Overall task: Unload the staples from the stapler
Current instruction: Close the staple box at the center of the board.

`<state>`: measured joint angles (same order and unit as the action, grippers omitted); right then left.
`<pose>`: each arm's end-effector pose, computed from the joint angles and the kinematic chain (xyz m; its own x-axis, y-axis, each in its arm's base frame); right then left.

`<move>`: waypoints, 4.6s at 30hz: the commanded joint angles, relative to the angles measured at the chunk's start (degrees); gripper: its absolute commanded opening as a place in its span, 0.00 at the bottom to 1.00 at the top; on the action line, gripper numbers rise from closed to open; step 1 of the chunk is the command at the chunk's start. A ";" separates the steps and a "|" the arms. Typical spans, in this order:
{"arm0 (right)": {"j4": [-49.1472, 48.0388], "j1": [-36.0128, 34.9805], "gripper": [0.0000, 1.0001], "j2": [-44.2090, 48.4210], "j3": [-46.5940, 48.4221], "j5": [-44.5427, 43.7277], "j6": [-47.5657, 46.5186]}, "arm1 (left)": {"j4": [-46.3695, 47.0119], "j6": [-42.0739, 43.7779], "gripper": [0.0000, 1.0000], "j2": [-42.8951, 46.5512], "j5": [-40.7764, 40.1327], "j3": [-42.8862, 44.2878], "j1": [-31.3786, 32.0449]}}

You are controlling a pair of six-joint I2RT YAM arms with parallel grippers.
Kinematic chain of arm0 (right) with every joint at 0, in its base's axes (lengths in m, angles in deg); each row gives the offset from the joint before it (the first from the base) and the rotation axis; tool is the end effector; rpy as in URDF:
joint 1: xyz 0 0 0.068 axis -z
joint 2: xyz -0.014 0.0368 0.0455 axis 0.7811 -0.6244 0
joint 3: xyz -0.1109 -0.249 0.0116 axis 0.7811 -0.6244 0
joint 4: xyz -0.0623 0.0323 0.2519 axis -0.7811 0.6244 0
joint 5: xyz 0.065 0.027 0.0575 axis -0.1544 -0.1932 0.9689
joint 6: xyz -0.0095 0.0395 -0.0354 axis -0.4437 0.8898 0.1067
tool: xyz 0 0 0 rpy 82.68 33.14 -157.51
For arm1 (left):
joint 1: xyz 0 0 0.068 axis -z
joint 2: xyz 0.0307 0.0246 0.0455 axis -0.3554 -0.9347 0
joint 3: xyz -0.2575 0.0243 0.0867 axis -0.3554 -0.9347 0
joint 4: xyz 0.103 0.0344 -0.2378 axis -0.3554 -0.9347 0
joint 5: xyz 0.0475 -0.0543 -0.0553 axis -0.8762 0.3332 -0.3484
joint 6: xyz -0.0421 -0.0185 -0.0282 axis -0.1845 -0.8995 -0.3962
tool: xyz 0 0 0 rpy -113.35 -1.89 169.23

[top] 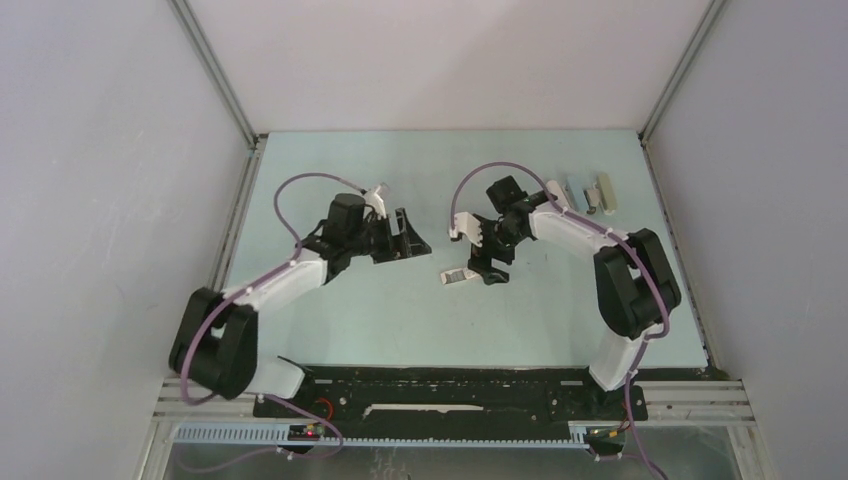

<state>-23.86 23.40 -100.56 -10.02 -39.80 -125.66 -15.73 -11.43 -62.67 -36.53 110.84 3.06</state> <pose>0.3044 0.1783 0.1935 -0.0244 -0.8665 -0.4985 -0.9986 0.0446 -0.0288 0.2671 -0.1368 0.2151 -0.8593 -0.1818 -0.4780 0.2473 0.6703 -0.6996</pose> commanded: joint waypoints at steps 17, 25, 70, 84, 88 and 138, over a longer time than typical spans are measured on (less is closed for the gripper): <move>13.89 9.23 1.00 14.00 16.10 14.10 6.70 | 2.23 21.63 1.00 29.06 -23.58 -1.48 -5.80; 11.64 8.44 1.00 10.55 16.37 19.64 1.50 | 8.78 24.05 1.00 27.05 -5.19 -5.54 -7.79; 17.32 6.21 0.96 3.67 6.26 23.49 -21.50 | 34.66 45.06 1.00 3.06 -4.00 -22.05 10.12; 15.34 7.05 0.94 3.05 5.11 21.89 -21.12 | 37.64 46.19 1.00 -0.01 -4.02 -21.84 11.05; 15.26 6.94 0.93 2.99 5.09 22.03 -21.03 | 37.91 46.59 1.00 -0.50 -4.16 -21.77 11.32; 15.87 6.86 0.92 2.09 5.09 20.58 -21.73 | 38.30 49.99 1.00 -0.37 -5.43 -21.77 11.77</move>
<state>-8.23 30.28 -98.11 -4.89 -19.37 -146.51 20.36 36.50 -63.65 -41.32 89.86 14.43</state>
